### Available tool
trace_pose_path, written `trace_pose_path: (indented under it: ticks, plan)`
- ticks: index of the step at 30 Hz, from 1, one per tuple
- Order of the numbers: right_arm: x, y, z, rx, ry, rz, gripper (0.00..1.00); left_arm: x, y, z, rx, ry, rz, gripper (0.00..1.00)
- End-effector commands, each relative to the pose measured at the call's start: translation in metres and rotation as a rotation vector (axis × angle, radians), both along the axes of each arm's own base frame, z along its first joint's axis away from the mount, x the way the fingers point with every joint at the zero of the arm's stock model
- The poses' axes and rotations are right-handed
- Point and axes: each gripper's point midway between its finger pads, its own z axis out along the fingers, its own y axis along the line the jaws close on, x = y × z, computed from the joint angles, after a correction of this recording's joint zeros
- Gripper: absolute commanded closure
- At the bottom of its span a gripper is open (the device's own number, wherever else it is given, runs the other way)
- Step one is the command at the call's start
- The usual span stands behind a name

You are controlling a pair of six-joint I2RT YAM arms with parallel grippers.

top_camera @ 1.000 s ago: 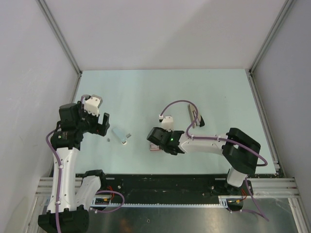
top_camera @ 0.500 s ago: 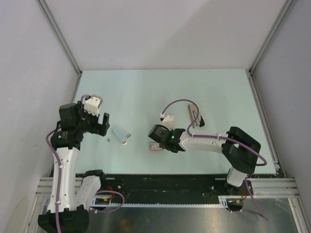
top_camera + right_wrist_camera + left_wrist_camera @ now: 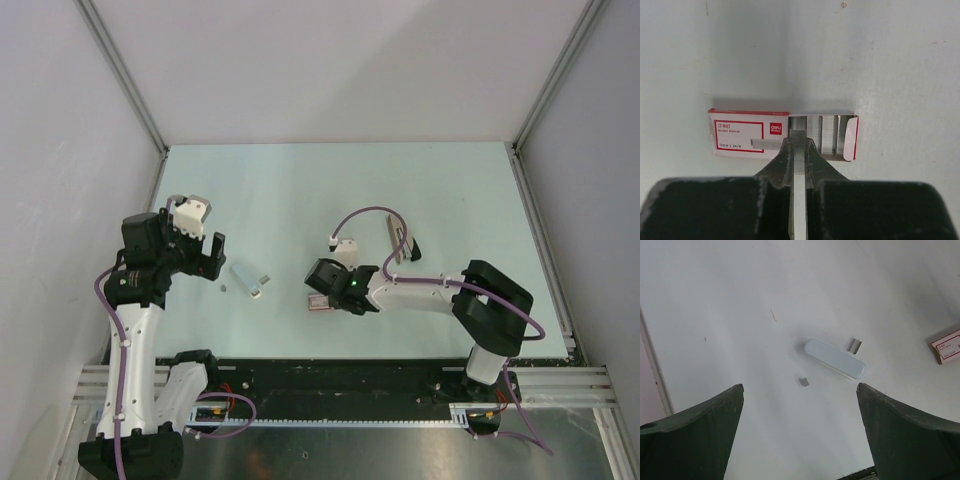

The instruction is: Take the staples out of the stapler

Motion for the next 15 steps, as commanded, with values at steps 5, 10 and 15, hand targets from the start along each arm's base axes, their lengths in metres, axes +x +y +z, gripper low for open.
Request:
trace_pose_path:
  ticks: [5,10,15]
  plan:
    - [-0.0023,-0.0088,-0.0056,-0.052,-0.006,-0.008,1.0,-0.0003,-0.0001,0.0024,-0.004,-0.013,-0.005,0.01]
    - [-0.0005,-0.0085,-0.0034,-0.052,-0.018,-0.005,1.0,-0.0003,-0.0001,0.0021,-0.005,-0.012,-0.003,0.0]
    - [0.0023,-0.007,-0.0043,-0.046,-0.017,0.0,1.0,-0.0004,-0.0002,0.0025,-0.005,-0.013,-0.004,0.01]
